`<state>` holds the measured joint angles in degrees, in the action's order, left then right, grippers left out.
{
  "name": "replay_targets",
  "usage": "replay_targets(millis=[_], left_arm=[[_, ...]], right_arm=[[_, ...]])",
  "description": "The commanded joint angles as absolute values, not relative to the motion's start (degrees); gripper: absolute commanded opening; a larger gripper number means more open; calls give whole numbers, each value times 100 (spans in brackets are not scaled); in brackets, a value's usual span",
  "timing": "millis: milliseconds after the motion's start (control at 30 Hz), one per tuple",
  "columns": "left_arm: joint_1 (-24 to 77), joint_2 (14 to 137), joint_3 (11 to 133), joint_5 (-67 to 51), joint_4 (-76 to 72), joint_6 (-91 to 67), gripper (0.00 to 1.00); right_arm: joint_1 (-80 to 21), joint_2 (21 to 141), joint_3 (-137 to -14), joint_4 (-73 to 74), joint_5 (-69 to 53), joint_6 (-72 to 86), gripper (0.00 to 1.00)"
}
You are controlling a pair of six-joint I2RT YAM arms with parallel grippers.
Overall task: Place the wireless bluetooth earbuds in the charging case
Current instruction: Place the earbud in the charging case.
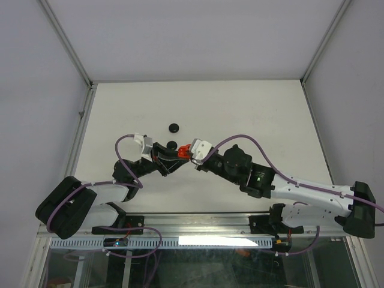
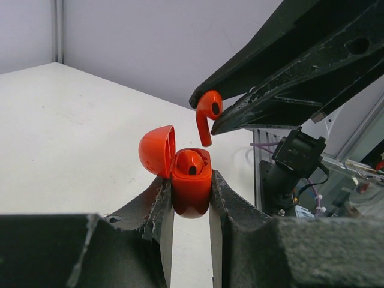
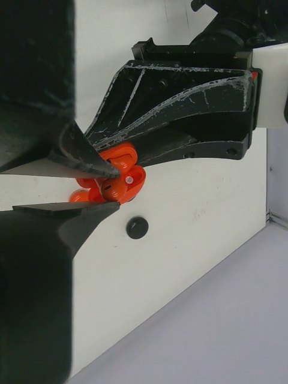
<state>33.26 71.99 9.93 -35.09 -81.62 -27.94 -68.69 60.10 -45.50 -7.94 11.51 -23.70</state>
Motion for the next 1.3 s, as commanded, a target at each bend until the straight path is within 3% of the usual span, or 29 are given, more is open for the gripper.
replay_targets(millis=[0, 600, 1267], left_arm=[[3278, 7207, 1134, -3538, -9041, -3112, 0], [3278, 7023, 1125, -3401, -9211, -3243, 0], [3274, 6984, 1147, -3240, -9283, -3361, 0]], right_arm=[[-6947, 6003, -4492, -1351, 1133, -2314, 5], [-6996, 6051, -4179, -2137, 1382, -2048, 4], [-6989, 6029, -4211, -1942, 1022, -1819, 3]])
